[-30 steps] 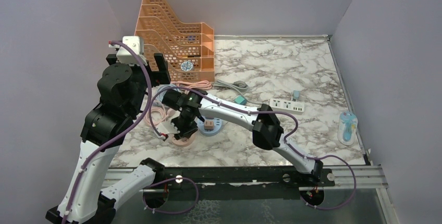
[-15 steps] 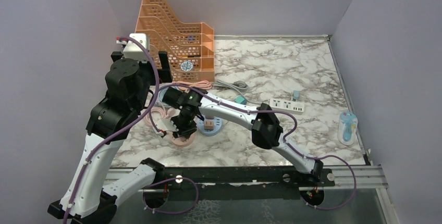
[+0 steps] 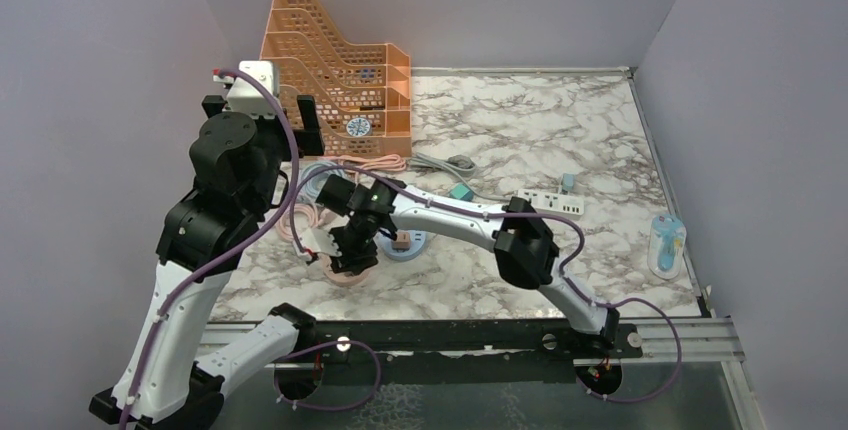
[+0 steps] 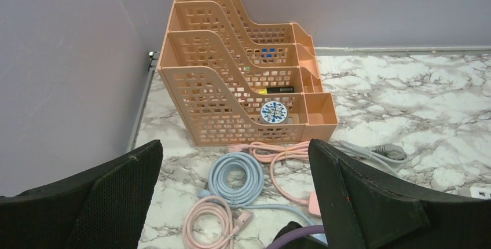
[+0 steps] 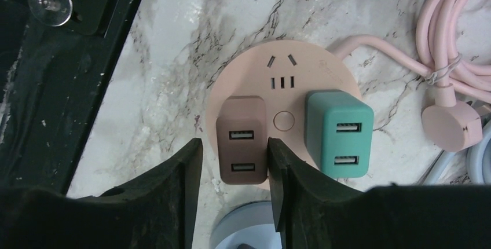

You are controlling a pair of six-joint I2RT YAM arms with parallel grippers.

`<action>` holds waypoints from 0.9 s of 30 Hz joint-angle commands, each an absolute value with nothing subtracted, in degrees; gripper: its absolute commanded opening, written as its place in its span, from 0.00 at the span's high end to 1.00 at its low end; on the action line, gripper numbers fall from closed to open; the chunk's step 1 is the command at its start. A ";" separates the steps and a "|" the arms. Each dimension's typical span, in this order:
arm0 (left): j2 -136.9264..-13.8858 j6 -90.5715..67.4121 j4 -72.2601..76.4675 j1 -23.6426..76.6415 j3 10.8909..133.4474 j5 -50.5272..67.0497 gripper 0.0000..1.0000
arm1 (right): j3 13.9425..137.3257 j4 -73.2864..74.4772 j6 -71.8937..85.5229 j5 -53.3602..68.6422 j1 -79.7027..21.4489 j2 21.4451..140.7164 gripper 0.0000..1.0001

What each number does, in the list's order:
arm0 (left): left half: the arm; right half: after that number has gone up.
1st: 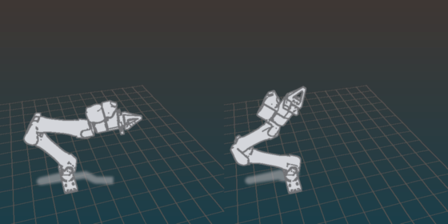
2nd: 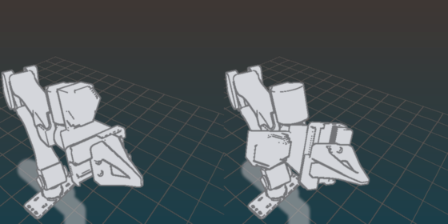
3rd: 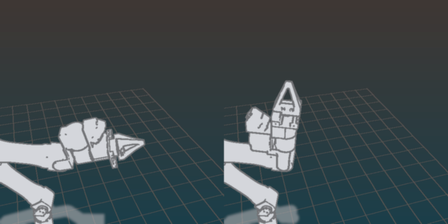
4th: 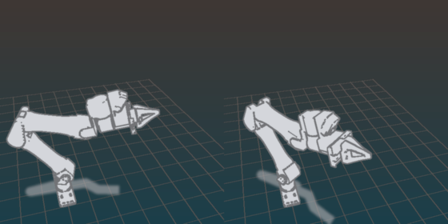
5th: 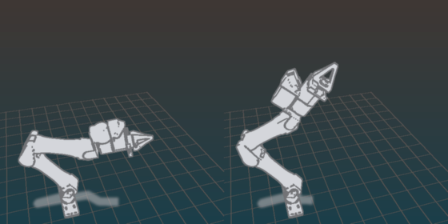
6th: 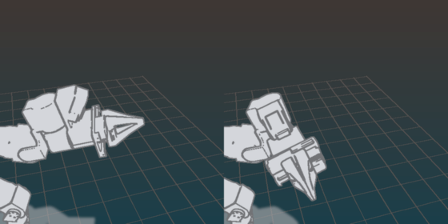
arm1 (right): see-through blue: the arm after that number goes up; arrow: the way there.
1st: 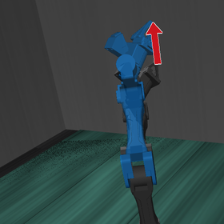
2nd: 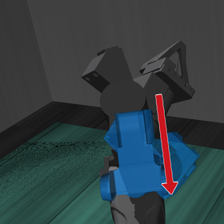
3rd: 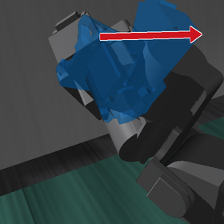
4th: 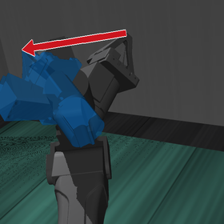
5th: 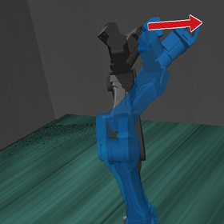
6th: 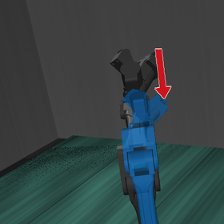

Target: Insert the plug

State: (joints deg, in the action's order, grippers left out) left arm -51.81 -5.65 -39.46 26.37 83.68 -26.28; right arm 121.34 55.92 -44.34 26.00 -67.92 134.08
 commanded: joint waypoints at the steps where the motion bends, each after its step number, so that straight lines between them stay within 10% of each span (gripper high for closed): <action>1: -51.04 -4.55 -39.64 26.37 85.85 -27.85 0.01 | 117.38 49.79 -39.73 26.28 -68.55 125.90 0.49; 20: -50.47 -4.15 -39.91 26.37 85.14 -23.45 0.01 | 71.33 4.99 1.59 8.28 -58.88 89.80 0.38; 27: -50.16 -8.05 -39.46 26.39 79.15 -16.95 0.01 | 62.63 12.60 19.84 -10.10 -55.28 80.93 0.38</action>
